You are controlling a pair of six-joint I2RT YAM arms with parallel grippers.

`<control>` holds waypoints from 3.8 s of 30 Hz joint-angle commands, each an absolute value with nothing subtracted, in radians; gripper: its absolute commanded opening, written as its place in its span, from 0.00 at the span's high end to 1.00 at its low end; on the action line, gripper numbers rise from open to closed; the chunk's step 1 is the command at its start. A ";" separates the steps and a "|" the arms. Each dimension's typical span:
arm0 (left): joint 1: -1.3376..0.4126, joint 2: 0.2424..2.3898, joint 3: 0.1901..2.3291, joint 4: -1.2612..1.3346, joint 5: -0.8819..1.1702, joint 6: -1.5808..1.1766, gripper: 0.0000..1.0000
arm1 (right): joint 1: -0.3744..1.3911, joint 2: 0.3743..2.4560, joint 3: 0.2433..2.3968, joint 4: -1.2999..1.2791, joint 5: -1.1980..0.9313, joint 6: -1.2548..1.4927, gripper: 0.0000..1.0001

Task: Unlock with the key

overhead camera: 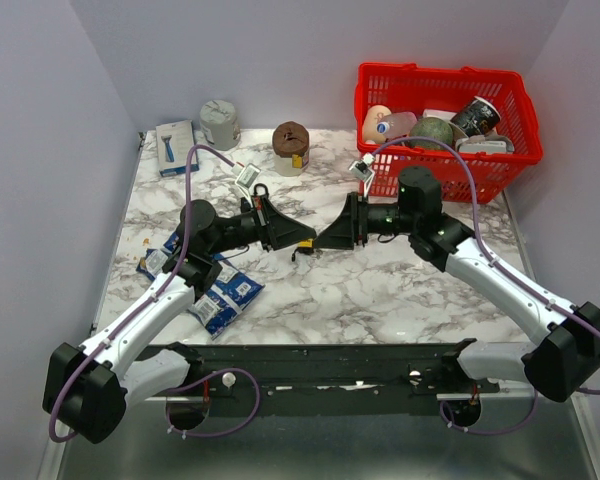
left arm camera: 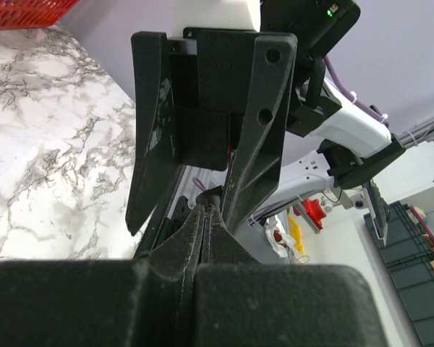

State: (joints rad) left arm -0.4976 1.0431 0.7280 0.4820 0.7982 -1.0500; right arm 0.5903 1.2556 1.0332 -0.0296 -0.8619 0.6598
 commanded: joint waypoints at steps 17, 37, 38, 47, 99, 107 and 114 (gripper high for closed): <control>-0.497 1.045 0.767 0.413 0.810 -0.997 1.00 | 0.583 1.258 1.065 -0.043 -0.937 0.653 0.99; -0.497 1.173 0.919 -0.222 0.443 -0.787 0.27 | 0.425 1.095 0.844 -0.009 -0.762 0.790 0.99; -0.497 1.189 0.933 -0.238 0.422 -0.773 0.27 | 0.417 1.085 0.832 -0.009 -0.756 0.799 0.99; -0.540 1.397 1.115 -0.516 0.281 -0.586 0.30 | 0.413 0.947 0.752 -0.009 -0.683 0.819 0.99; -0.624 2.112 1.609 -0.767 0.060 -0.419 0.24 | 0.413 0.833 0.724 -0.035 -0.614 0.813 0.99; -0.626 2.137 1.600 -0.772 0.072 -0.420 0.38 | 0.413 0.830 0.721 -0.037 -0.614 0.813 0.99; -0.626 2.123 1.560 -0.736 0.109 -0.449 0.68 | 0.413 0.828 0.719 -0.035 -0.615 0.811 0.99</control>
